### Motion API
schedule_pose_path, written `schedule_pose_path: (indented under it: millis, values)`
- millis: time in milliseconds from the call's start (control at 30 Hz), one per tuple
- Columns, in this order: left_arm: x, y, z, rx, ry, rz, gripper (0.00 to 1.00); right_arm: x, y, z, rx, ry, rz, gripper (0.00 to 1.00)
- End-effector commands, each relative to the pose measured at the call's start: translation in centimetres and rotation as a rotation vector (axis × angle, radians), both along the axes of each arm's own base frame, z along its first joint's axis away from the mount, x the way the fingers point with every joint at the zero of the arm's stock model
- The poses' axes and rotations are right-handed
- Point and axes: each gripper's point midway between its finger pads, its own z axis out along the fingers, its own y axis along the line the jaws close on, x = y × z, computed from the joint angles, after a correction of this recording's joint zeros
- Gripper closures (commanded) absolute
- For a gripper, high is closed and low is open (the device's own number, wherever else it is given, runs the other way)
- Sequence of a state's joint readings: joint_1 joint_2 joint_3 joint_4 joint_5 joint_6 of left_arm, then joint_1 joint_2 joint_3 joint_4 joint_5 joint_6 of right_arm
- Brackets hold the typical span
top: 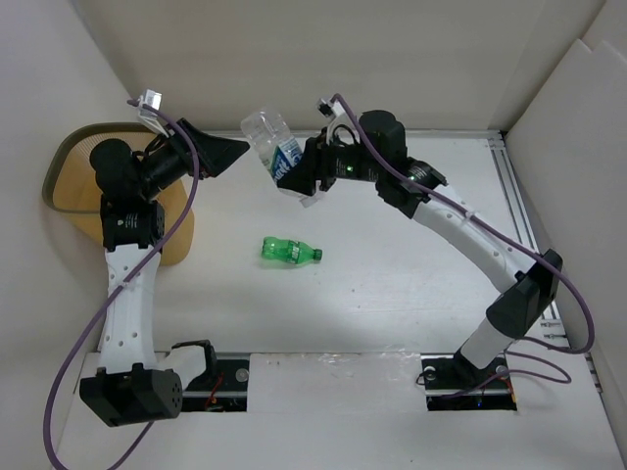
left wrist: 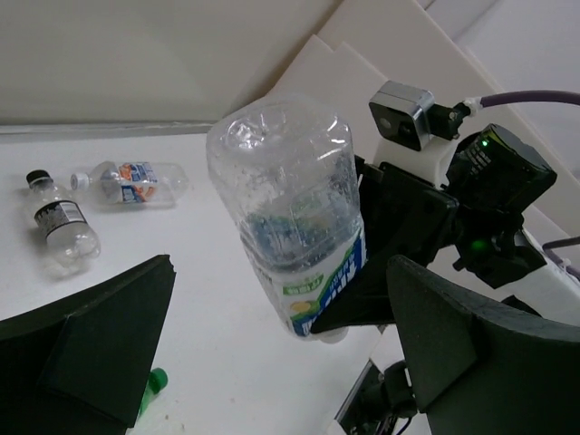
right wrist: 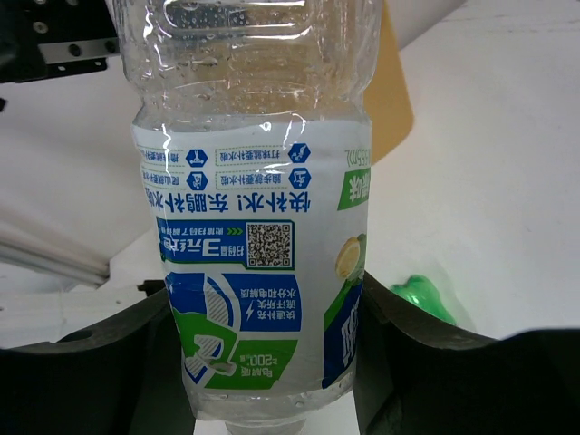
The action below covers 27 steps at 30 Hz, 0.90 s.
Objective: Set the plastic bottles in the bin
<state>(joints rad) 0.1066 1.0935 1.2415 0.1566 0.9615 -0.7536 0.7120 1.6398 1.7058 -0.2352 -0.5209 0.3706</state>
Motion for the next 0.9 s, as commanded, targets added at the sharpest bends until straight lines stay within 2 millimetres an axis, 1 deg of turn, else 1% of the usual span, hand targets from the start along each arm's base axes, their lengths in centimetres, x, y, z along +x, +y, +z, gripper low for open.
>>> schedule_pose_path:
  millis: [0, 33, 67, 100, 133, 167, 200, 233, 267, 300, 333, 367, 400, 433, 467, 500, 533, 567, 600, 633, 667, 700, 733, 767, 800, 833, 867]
  values:
    - [-1.2, -0.4, 1.7, 0.016, -0.090, -0.028, 0.00, -2.2, 2.1, 4.3, 0.093, -0.072, 0.066, 1.00]
    - [-1.1, -0.3, 1.4, 0.023, -0.085, -0.026, 0.00, -2.5, 2.6, 4.3, 0.094, -0.072, 0.076, 1.00]
    - [-0.6, -0.1, 0.9, 0.027, -0.054, -0.010, 0.00, -2.6, 3.1, 3.7, 0.085, -0.063, 0.079, 1.00]
    - [-0.6, -0.1, 0.8, 0.036, -0.064, -0.008, 0.00, -3.3, 3.8, 4.5, 0.101, -0.067, 0.097, 1.00]
    - [-0.6, -0.1, 0.8, 0.036, -0.064, -0.008, 0.00, -2.9, 4.2, 4.0, 0.094, -0.059, 0.097, 1.00]
    - [-0.5, -0.1, 0.5, 0.035, -0.055, -0.008, 0.00, -3.4, 4.9, 4.1, 0.100, -0.064, 0.114, 1.00]
    - [-0.3, -0.1, 0.3, 0.036, -0.067, -0.008, 0.00, -3.4, 5.2, 4.1, 0.103, -0.053, 0.124, 1.00]
    - [-0.4, -0.2, 0.3, 0.026, -0.067, -0.019, 0.00, -4.0, 5.9, 4.6, 0.113, -0.062, 0.141, 1.00]
    - [-0.7, -0.3, 0.6, 0.008, -0.070, -0.023, 0.00, -4.5, 6.8, 4.0, 0.107, -0.052, 0.168, 1.00]
    - [-0.8, -0.4, 0.5, 0.006, -0.081, -0.036, 0.00, -4.3, 7.1, 4.0, 0.108, -0.053, 0.168, 1.00]
    - [-0.8, -0.4, 0.5, 0.006, -0.081, -0.036, 0.00, -4.8, 7.6, 4.1, 0.112, -0.044, 0.181, 1.00]
    - [-0.8, -0.4, 0.5, 0.006, -0.081, -0.036, 0.00, -4.8, 7.6, 4.6, 0.121, -0.052, 0.181, 1.00]
    - [-1.0, -0.5, 0.5, 0.008, -0.081, -0.047, 0.06, -4.8, 7.6, 4.8, 0.127, -0.059, 0.182, 1.00]
    - [-0.7, -0.5, 0.3, 0.007, -0.072, -0.047, 0.19, -5.3, 7.8, 4.8, 0.130, -0.049, 0.190, 0.99]
    - [-0.5, -0.5, 0.4, 0.007, -0.072, -0.047, 0.55, -5.3, 7.9, 5.1, 0.138, -0.058, 0.190, 0.97]
    - [-0.6, -0.6, 0.3, 0.009, -0.071, -0.057, 0.74, -5.2, 7.9, 5.3, 0.146, -0.065, 0.191, 0.94]
    - [-0.4, -0.5, 0.3, 0.007, -0.055, -0.057, 0.86, -5.2, 7.9, 5.3, 0.146, -0.065, 0.191, 0.89]
    - [0.1, -0.4, -0.1, 0.002, -0.035, -0.047, 0.94, -5.1, 7.6, 5.7, 0.152, -0.072, 0.194, 0.74]
    - [0.2, -0.3, 0.4, 0.005, -0.039, -0.031, 1.00, -4.6, 7.4, 5.7, 0.152, -0.072, 0.185, 0.48]
    - [1.3, 0.4, 0.6, 0.003, -0.032, 0.031, 1.00, -4.8, 7.3, 5.6, 0.151, -0.060, 0.184, 0.01]
    - [1.8, 0.9, 1.1, 0.008, 0.005, 0.080, 1.00, -3.6, 6.6, 5.4, 0.146, -0.059, 0.132, 0.00]
    - [2.4, 1.6, 1.5, 0.040, -0.007, 0.136, 1.00, -2.5, 5.8, 3.9, 0.114, -0.042, 0.097, 0.00]
    - [3.1, 2.7, 2.1, 0.052, -0.003, 0.201, 1.00, -2.3, 4.9, 4.1, 0.114, -0.045, 0.075, 0.00]
    - [3.6, 4.4, 3.8, 0.057, 0.005, 0.315, 1.00, -1.6, 4.1, 3.6, 0.100, -0.052, 0.039, 0.00]
    - [4.7, 6.3, 4.0, 0.064, 0.024, 0.400, 1.00, -0.5, 3.1, 1.5, 0.061, -0.027, 0.003, 0.00]
    - [5.1, 7.7, 4.6, 0.073, 0.023, 0.474, 1.00, -0.3, 2.1, 1.2, 0.044, -0.034, -0.017, 0.00]
    - [5.5, 9.2, 5.2, 0.070, 0.035, 0.552, 1.00, 0.0, 1.5, 0.5, 0.025, -0.029, -0.034, 0.00]
